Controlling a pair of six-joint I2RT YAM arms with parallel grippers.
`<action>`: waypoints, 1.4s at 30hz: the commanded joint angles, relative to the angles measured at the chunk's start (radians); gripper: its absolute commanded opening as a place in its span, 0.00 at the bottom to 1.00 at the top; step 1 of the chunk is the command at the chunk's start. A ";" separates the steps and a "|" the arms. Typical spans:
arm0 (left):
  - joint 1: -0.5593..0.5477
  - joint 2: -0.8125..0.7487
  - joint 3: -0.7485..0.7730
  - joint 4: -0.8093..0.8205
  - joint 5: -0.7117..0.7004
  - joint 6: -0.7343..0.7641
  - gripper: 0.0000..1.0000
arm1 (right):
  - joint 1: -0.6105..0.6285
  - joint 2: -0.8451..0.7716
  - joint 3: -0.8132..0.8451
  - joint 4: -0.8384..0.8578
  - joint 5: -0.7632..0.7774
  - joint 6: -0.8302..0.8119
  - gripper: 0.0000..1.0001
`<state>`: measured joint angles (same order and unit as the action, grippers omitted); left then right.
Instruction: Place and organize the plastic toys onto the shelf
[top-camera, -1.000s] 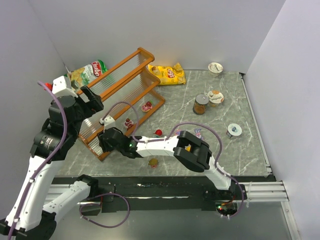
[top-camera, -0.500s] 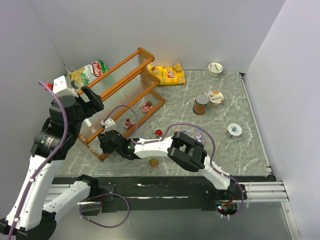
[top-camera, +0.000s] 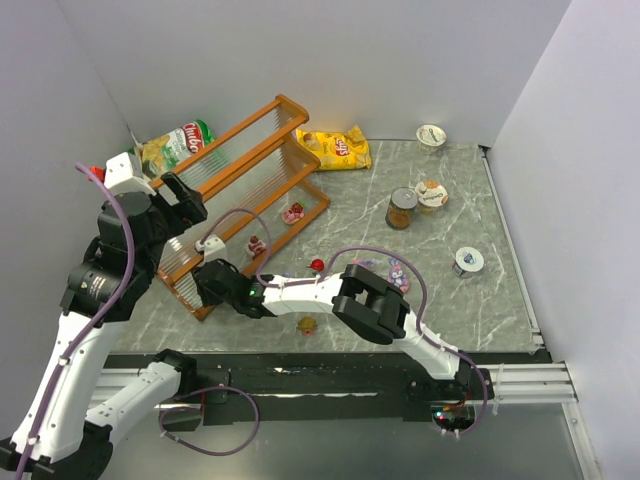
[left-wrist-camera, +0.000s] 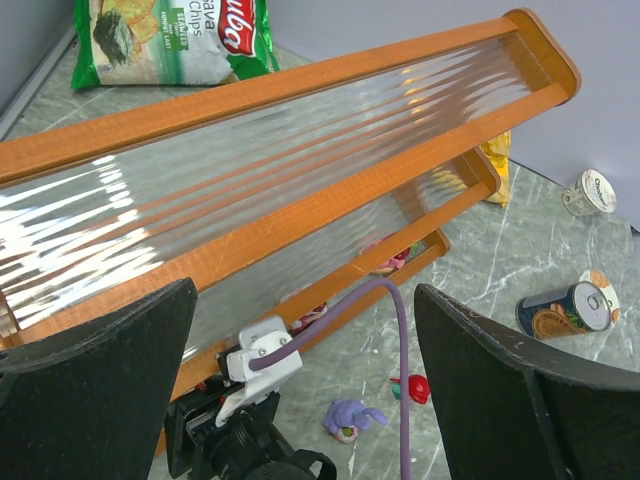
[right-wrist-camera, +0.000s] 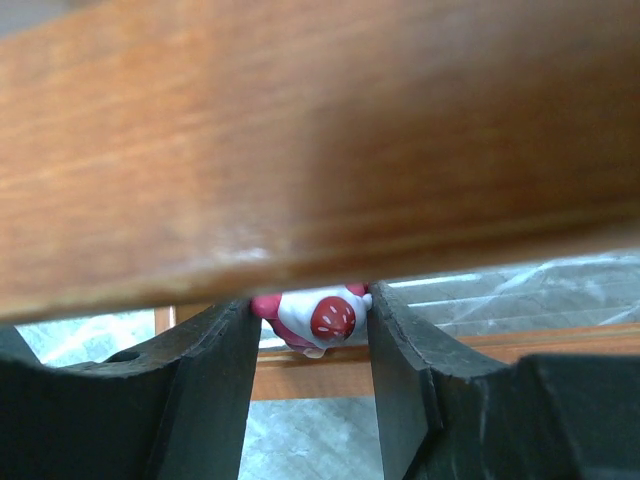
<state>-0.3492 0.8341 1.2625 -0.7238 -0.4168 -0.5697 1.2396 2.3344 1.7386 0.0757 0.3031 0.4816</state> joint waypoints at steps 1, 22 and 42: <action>0.003 -0.010 -0.006 0.006 -0.011 -0.009 0.96 | 0.003 0.017 0.059 -0.027 0.018 -0.005 0.46; 0.003 -0.020 -0.009 0.006 -0.007 -0.012 0.96 | 0.004 -0.110 -0.071 0.070 -0.015 -0.011 0.84; 0.003 -0.179 -0.037 0.000 0.032 -0.016 0.96 | 0.015 -0.498 -0.332 -0.112 0.105 -0.040 1.00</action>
<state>-0.3492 0.7052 1.2182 -0.7246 -0.4122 -0.5850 1.2507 1.9724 1.4612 0.0460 0.3035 0.4271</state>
